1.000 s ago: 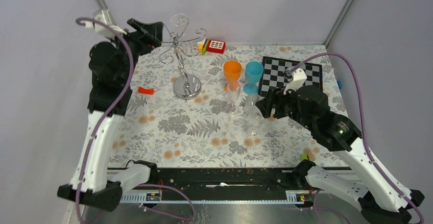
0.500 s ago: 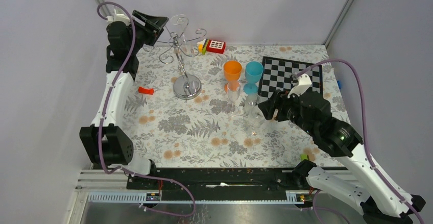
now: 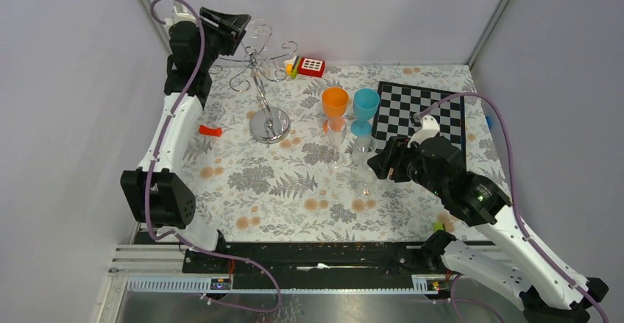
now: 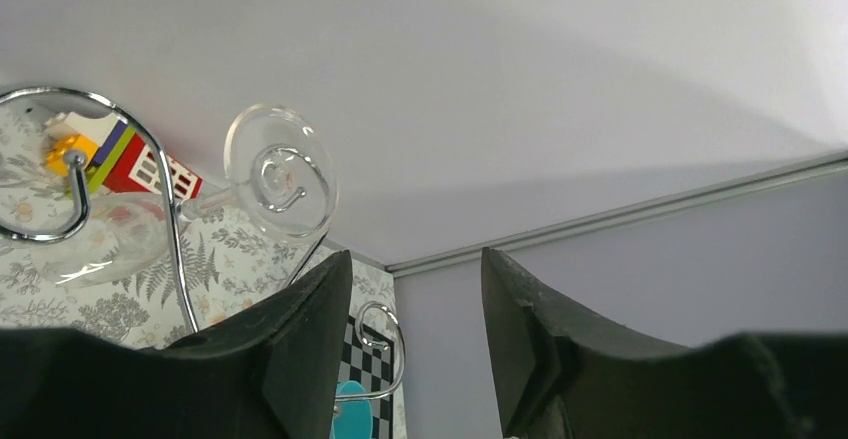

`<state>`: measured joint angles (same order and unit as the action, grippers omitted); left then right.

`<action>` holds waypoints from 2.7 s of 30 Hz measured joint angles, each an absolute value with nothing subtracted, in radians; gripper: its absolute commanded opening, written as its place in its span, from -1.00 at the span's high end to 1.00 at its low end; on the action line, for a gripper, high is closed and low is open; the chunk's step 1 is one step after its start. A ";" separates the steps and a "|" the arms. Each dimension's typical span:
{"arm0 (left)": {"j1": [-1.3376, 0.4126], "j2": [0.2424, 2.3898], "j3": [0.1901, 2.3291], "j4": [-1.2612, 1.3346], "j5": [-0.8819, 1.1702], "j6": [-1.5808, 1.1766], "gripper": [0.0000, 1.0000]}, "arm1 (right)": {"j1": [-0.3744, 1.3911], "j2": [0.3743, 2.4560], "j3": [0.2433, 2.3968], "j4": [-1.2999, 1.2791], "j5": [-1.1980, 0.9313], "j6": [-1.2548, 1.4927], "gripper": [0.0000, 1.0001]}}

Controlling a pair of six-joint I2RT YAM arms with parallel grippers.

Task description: Take the wine glass off the wine glass rack

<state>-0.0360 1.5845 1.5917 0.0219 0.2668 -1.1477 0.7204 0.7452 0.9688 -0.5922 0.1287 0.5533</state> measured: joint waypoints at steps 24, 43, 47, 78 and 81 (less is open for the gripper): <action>-0.112 1.717 1.720 -0.190 0.023 -1.061 -0.02 | 0.720 0.736 0.916 -0.585 0.111 0.597 -0.29; -0.115 1.765 1.705 -0.053 0.057 -1.158 0.53 | 0.720 0.737 0.902 -0.568 0.100 0.600 -0.25; -0.107 1.773 1.668 0.007 0.083 -1.203 0.54 | 0.720 0.717 0.897 -0.556 0.085 0.599 -0.25; -0.056 1.774 1.593 0.155 0.251 -1.299 1.00 | 0.720 0.694 0.877 -0.509 0.059 0.601 -0.20; -0.047 1.774 1.594 0.160 0.291 -1.287 1.00 | 0.720 0.694 0.876 -0.508 0.059 0.601 -0.20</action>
